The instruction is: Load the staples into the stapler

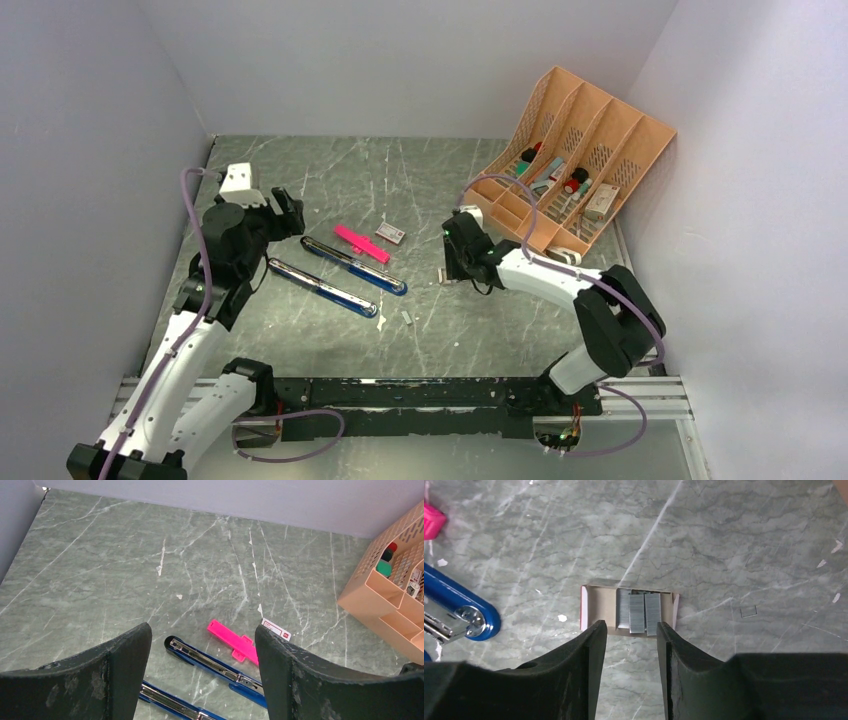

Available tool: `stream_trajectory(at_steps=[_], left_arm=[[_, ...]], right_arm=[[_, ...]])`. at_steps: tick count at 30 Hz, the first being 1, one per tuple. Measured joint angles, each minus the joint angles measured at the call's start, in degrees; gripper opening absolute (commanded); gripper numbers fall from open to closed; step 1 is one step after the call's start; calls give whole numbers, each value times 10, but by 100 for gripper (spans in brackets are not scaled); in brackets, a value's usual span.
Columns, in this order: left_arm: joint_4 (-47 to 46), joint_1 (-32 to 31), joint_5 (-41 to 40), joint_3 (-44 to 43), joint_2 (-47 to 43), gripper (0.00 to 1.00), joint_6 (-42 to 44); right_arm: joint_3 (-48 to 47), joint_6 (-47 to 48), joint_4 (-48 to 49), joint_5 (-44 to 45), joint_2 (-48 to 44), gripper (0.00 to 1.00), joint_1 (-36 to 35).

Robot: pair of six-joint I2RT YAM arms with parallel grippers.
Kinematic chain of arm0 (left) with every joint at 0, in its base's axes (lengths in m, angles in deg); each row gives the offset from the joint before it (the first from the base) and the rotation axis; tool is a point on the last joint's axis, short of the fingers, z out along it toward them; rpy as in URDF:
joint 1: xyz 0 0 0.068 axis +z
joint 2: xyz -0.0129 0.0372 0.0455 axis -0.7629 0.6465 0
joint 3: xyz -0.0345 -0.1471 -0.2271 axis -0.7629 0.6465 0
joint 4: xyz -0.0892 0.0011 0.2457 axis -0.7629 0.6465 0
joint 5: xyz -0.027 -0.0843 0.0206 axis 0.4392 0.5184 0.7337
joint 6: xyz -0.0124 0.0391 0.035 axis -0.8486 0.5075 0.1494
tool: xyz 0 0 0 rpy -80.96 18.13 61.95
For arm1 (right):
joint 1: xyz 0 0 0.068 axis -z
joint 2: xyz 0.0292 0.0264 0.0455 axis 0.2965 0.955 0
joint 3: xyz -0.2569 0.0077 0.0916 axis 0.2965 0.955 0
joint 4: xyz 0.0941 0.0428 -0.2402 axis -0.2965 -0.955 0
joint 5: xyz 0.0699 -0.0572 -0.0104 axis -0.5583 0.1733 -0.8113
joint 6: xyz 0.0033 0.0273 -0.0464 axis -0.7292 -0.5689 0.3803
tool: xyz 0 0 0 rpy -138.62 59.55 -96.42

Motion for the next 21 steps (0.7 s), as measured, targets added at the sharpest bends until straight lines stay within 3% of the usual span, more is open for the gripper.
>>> stream_trajectory(at_steps=[21], left_arm=[[0,1,8,0,2,80,0]], right_arm=[[-10,20,5,-63,37,37,26]])
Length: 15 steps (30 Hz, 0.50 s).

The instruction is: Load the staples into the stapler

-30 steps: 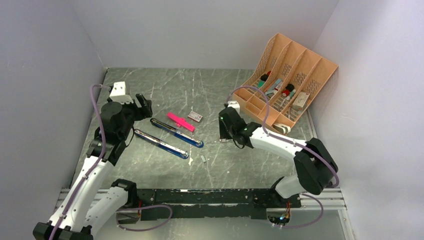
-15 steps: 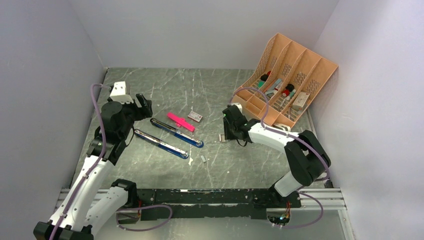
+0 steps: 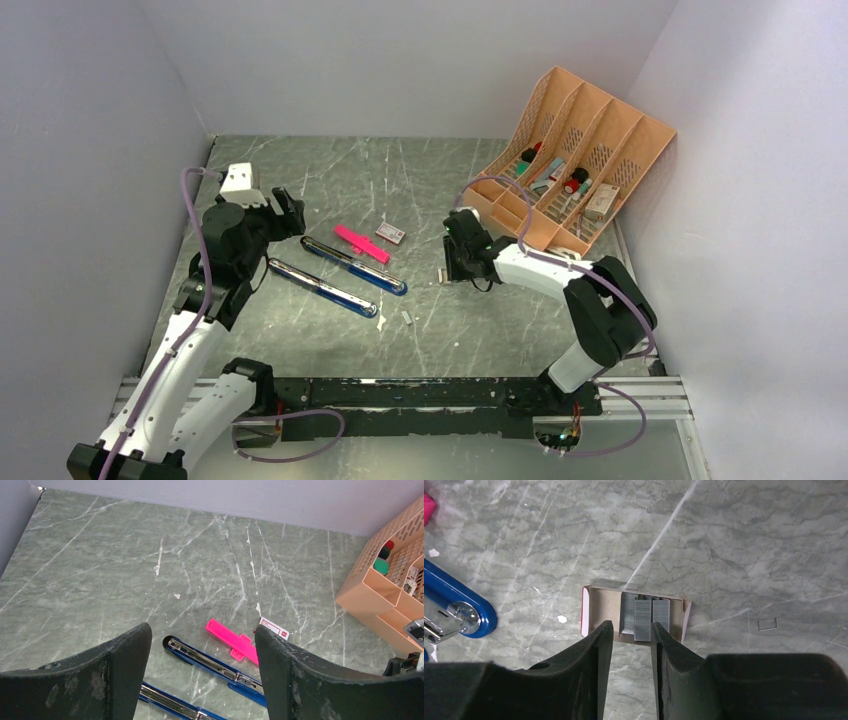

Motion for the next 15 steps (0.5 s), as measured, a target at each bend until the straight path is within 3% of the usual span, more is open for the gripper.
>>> stream_trajectory(at_steps=[15], left_arm=[[0,3,1,0,0,80,0]], right_arm=[[-3,3,0,-11,15,37,0]])
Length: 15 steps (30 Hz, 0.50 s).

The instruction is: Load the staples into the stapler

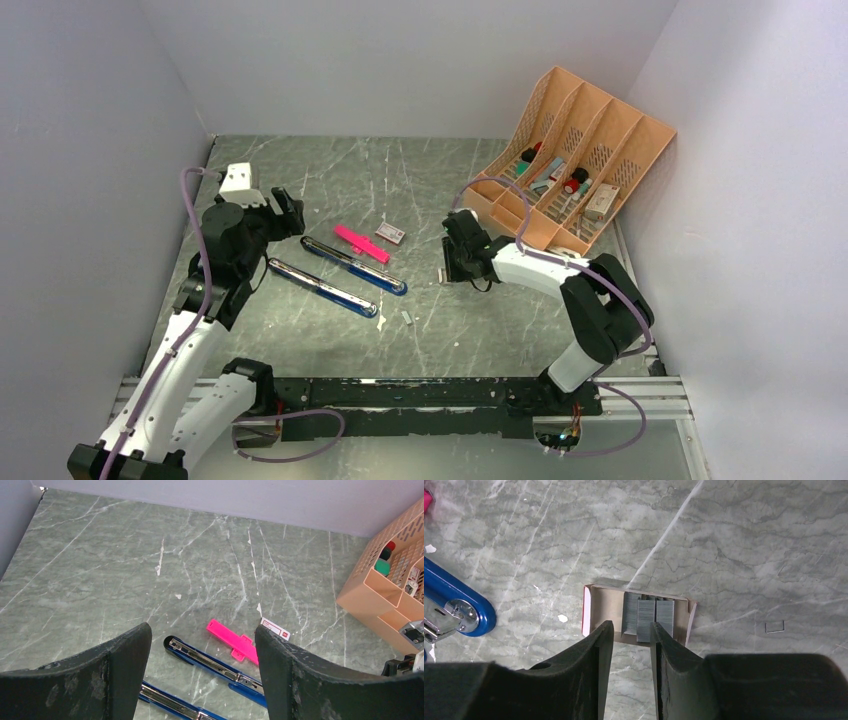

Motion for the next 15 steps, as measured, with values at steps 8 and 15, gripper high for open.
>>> stream_trajectory(at_steps=[8,15], left_arm=[[0,0,0,0,0,80,0],[0,1,0,0,0,80,0]], right_arm=[[-3,0,0,-7,6,37,0],[-6,0,0,-14,9,37,0]])
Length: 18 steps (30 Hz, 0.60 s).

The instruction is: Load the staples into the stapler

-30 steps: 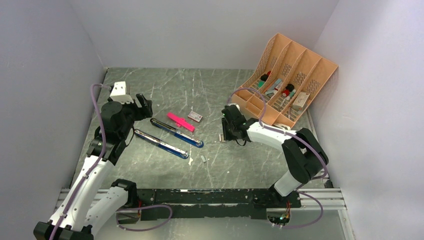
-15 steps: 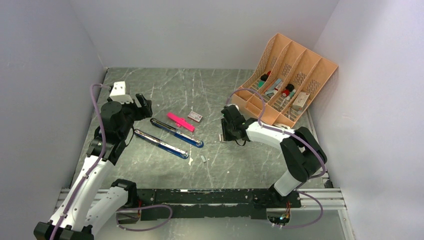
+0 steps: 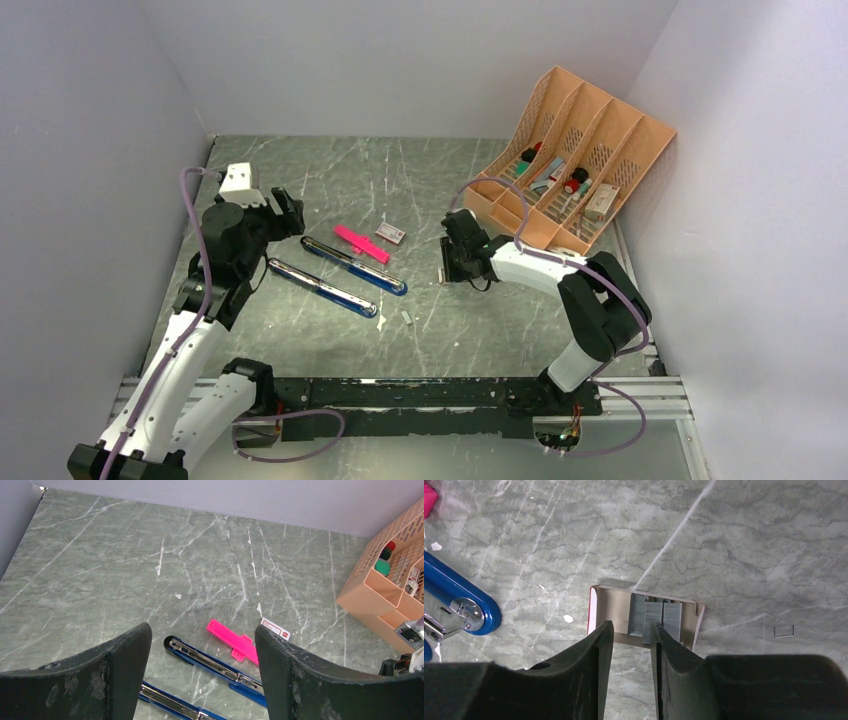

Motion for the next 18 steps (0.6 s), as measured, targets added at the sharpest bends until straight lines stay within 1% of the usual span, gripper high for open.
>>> stream_trajectory(at_steps=[18], left_arm=[[0,0,4,0,0,80,0]], right_arm=[[-1,0,-4,22,-2,38,0]])
